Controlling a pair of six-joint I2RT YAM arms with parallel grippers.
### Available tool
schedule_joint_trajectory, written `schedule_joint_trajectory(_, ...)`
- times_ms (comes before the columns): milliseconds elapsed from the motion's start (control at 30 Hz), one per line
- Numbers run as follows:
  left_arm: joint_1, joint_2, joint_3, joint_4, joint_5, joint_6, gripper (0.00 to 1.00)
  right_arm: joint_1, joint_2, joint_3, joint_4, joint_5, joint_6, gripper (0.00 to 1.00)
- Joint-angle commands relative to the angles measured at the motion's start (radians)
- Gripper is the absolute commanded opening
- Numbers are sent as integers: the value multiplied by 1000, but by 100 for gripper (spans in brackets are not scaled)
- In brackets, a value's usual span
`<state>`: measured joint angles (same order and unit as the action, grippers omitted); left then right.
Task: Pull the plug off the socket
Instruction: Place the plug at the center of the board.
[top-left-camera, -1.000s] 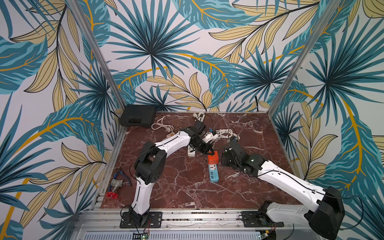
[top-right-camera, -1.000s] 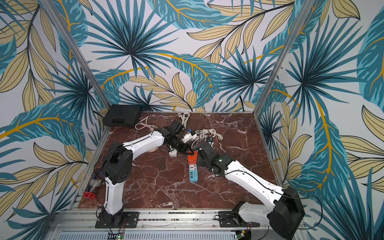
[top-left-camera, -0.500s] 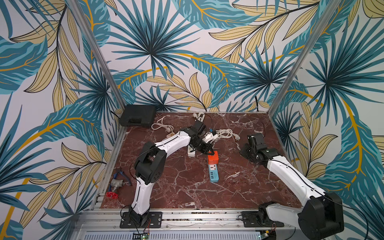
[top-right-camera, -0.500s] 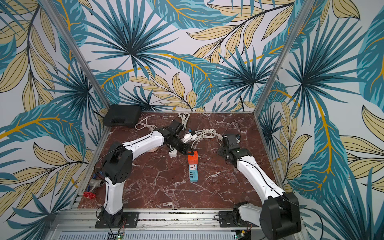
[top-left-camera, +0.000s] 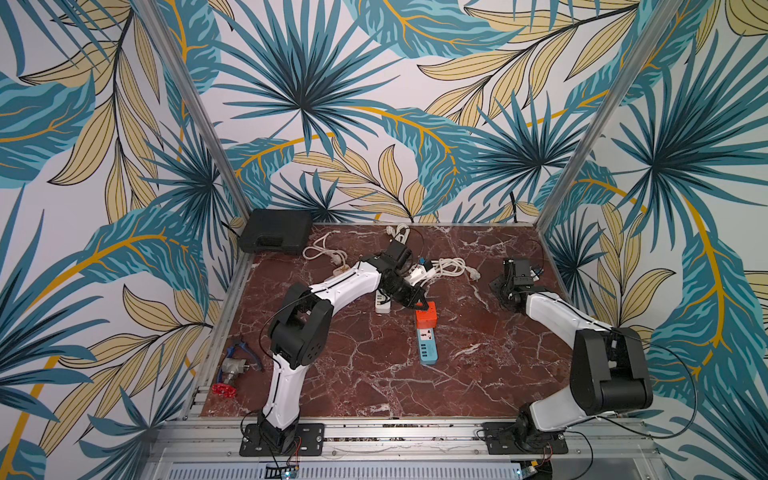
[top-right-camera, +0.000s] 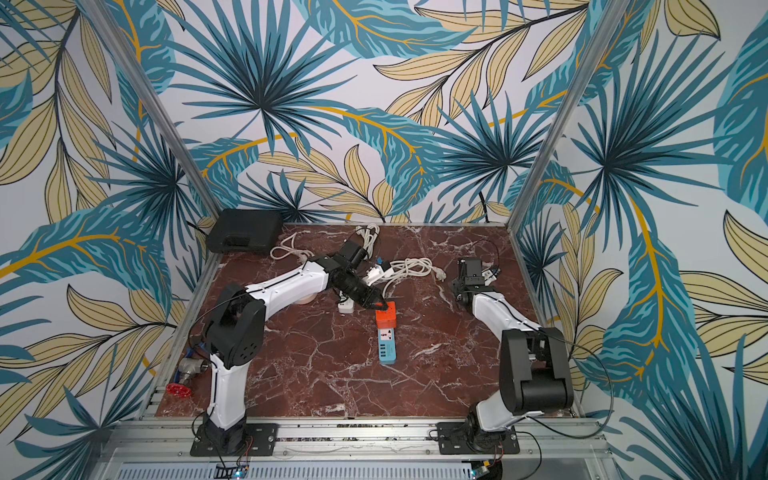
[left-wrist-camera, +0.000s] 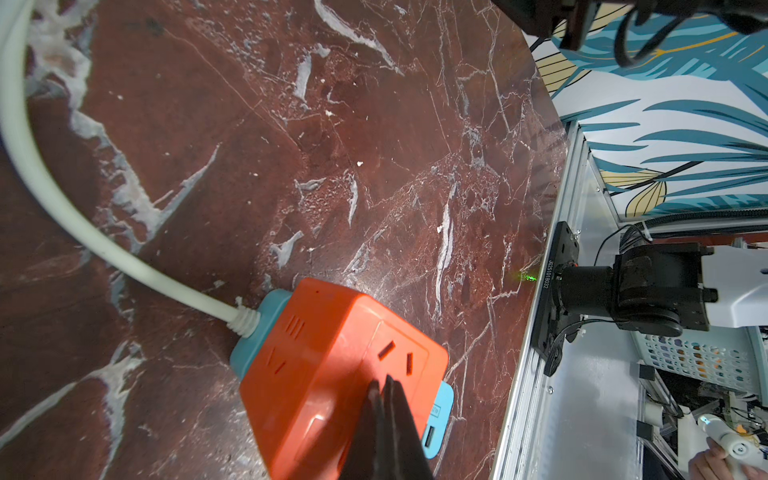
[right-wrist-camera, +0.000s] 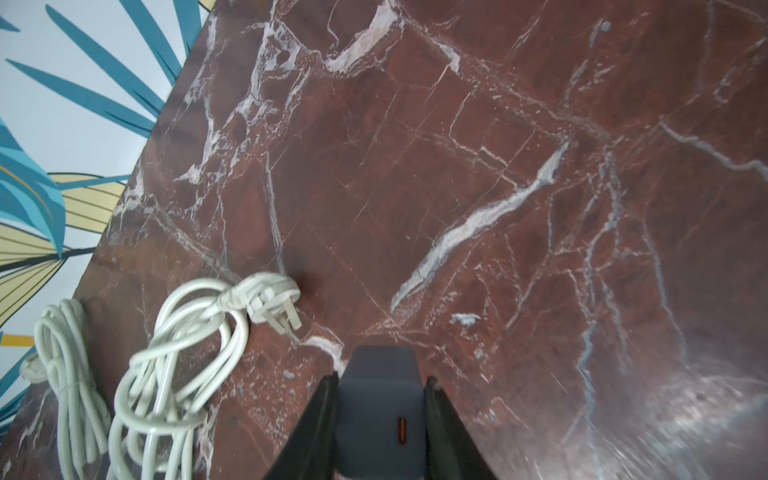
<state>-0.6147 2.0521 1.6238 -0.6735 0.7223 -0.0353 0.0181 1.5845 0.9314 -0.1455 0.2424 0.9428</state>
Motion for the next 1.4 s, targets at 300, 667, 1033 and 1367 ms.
schedule_joint_trajectory(300, 12, 22, 37, -23, 2, -4, 0, -10, 205, 140, 117, 99, 80, 21)
schedule_joint_trajectory(667, 16, 24, 36, -20, 11, -7, 0, -21, 284, 149, 117, 57, 116, 33)
schedule_joint_trajectory(1033, 16, 22, 34, -21, 17, -6, 0, -21, 159, 80, 52, 45, 80, 68)
schedule_joint_trajectory(1367, 14, -18, 20, -18, 64, 24, 0, 48, -105, 42, -105, -62, -136, 70)
